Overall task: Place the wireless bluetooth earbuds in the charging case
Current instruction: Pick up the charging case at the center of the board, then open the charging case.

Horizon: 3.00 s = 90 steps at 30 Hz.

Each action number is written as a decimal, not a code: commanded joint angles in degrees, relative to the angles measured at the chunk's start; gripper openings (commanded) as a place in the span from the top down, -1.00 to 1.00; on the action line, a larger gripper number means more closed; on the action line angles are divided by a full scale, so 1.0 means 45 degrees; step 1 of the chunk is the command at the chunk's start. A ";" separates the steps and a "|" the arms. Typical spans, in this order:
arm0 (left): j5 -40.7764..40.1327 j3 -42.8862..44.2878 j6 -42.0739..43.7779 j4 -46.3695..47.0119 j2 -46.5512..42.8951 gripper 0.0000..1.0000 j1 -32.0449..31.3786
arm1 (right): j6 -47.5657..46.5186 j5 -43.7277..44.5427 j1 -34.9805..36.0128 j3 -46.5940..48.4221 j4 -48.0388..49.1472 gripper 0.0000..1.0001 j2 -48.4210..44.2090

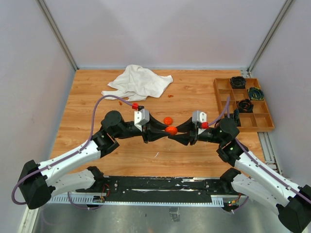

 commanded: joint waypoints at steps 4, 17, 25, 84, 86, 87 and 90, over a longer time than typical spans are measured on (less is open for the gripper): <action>-0.0006 -0.0184 -0.0371 0.0542 -0.0090 0.99 -0.0019 | 0.0541 -0.0171 -0.0246 -0.0295 0.1424 0.33 0.0073; -0.0198 -0.0267 -0.0888 0.0941 -0.0305 0.70 0.0116 | 0.0756 -0.0294 -0.0331 -0.0389 0.1766 0.77 0.0332; -0.0349 -0.0467 -0.1356 0.1097 -0.0571 0.06 0.0264 | 0.0796 -0.0540 -0.0570 -0.0433 0.1912 0.98 0.0411; -0.6026 0.0459 -0.4059 -0.2324 -0.0781 -0.52 0.2362 | 0.0521 0.0513 -0.0744 -0.0895 0.2272 0.99 0.1774; -0.7264 0.0204 -0.4379 -0.2874 -0.0691 -0.57 0.2731 | 0.0477 0.0817 -0.0743 -0.1017 0.2364 0.98 0.1896; -0.7862 0.0102 -0.4516 -0.3159 -0.0615 -0.62 0.2917 | 0.0442 0.0915 -0.0753 -0.1056 0.2347 0.99 0.1955; -0.9119 -0.0188 -0.4847 -0.3890 -0.0310 -0.72 0.3557 | 0.0241 0.1189 -0.0768 -0.1163 0.2120 0.99 0.1942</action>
